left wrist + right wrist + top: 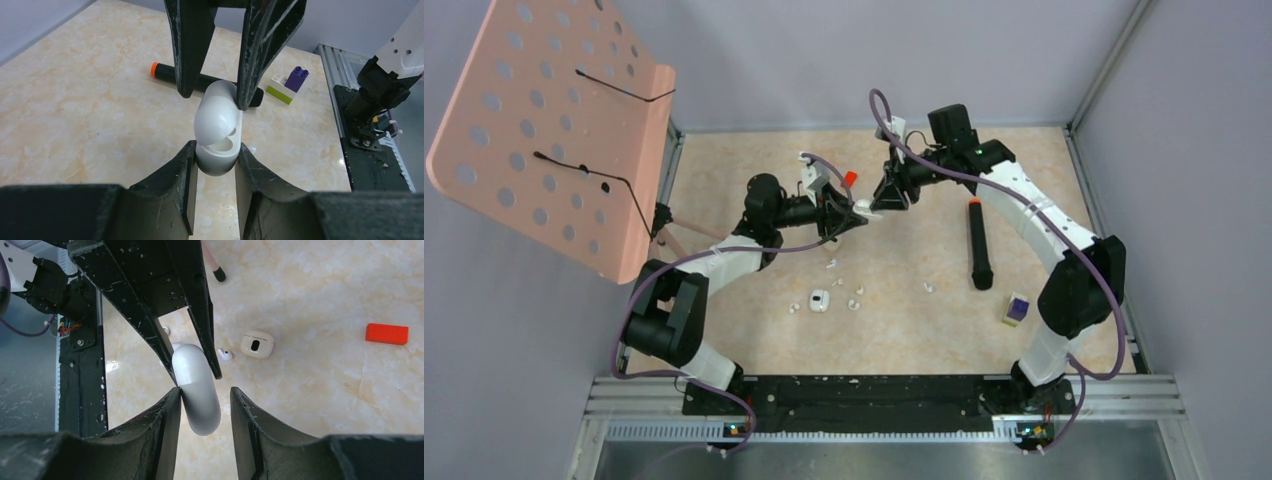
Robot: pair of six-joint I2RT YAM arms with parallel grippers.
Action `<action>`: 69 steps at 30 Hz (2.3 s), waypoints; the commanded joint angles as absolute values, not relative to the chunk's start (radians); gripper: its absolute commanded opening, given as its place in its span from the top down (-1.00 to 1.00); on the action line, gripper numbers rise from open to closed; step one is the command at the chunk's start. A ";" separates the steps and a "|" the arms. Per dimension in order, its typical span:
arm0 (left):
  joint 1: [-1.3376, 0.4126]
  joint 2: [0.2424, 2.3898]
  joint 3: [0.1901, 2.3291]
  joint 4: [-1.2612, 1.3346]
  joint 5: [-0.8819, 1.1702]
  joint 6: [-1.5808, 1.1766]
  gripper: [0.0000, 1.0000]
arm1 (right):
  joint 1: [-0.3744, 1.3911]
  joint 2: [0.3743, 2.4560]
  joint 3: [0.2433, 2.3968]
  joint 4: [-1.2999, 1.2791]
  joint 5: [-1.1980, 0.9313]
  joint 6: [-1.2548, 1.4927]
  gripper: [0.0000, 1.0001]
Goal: Insert the wireless bluetooth earbuds into the charging case
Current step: Open the charging case, then pick up the earbud from the center of the board.
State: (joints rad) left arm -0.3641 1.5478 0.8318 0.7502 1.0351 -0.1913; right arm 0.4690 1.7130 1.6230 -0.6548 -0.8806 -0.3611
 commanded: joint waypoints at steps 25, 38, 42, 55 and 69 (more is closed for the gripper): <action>-0.307 1.559 0.870 0.749 1.037 -0.388 1.00 | 0.325 1.516 1.534 -0.591 -0.885 -0.457 0.12; -0.222 1.542 0.845 0.693 0.898 -0.472 1.00 | 0.582 1.511 1.114 -0.457 -0.779 -0.865 0.56; -0.206 1.545 0.861 0.654 0.832 -0.454 1.00 | 0.703 1.537 1.056 -0.401 -0.711 -0.857 0.70; -0.196 1.565 0.849 0.642 0.725 -0.361 1.00 | 0.884 1.648 0.967 -0.184 -0.646 -0.656 0.79; -0.195 1.570 0.836 0.677 0.728 -0.391 1.00 | 0.941 1.739 1.002 -0.145 -0.491 -0.591 0.77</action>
